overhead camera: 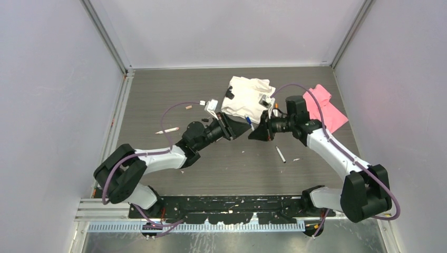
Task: Insert the pens into the pen caps
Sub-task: Press the pen cap onto the pen, then place the pen at the center of the board.
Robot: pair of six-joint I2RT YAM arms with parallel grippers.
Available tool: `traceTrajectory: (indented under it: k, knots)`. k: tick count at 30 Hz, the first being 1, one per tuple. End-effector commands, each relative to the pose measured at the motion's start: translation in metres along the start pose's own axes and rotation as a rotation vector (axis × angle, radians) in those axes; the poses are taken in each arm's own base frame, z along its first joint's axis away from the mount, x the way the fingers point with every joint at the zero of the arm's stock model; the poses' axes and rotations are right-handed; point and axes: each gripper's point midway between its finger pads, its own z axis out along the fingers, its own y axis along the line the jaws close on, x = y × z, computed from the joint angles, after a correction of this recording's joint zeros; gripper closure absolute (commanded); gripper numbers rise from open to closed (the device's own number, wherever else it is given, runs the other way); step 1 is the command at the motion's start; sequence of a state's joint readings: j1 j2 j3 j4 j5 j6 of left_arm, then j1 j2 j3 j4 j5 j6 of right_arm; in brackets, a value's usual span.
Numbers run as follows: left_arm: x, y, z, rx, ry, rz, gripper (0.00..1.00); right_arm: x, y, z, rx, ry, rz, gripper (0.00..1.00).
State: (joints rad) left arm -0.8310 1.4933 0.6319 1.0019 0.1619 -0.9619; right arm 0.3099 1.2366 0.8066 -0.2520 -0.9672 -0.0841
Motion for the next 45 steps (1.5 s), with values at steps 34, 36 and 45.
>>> traceTrajectory:
  k: [34,36,45]
  knots:
    - [-0.067,0.109,-0.119,-0.505,-0.111,0.846,0.20,0.010,-0.273,-0.100,1.028,-0.048,0.417,0.82]
    - [-0.068,0.108,-0.122,-0.504,-0.130,0.844,0.20,0.015,-0.277,-0.096,1.015,-0.029,0.447,0.81]
    - [-0.065,0.107,-0.123,-0.492,-0.126,0.846,0.19,0.037,-0.287,-0.094,0.959,0.000,0.569,0.74]
